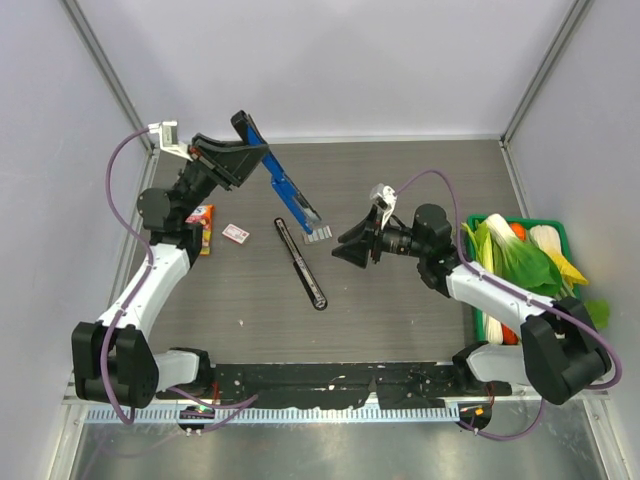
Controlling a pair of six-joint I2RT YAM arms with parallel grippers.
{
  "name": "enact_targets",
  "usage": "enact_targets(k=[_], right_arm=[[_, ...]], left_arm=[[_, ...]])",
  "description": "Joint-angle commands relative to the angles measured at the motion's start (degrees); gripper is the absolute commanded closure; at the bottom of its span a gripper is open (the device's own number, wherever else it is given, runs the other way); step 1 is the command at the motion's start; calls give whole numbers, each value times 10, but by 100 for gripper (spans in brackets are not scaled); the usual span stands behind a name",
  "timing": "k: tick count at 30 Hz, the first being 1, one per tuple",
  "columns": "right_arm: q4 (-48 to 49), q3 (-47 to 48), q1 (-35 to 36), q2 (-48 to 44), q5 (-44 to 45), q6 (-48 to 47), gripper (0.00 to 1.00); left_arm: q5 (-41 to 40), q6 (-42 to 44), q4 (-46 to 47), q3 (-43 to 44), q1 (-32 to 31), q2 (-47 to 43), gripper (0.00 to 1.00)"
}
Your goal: Load the staples into the stapler
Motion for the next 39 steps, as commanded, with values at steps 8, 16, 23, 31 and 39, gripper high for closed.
enact_targets(k=[8, 16, 23, 31, 39], right_arm=[[-120, 85, -13, -87, -5, -125, 35], [-162, 192, -5, -36, -89, -94, 31], [-72, 208, 1, 23, -113, 5, 30], [0, 199, 4, 66, -124, 54, 28], [8, 195, 15, 86, -126, 50, 29]], left_arm=[[3, 17, 43, -17, -12, -8, 100], [44, 90, -16, -21, -73, 4, 100], [62, 96, -26, -11, -98, 14, 100], [64, 95, -27, -7, -114, 25, 100], [62, 92, -27, -1, -122, 36, 100]])
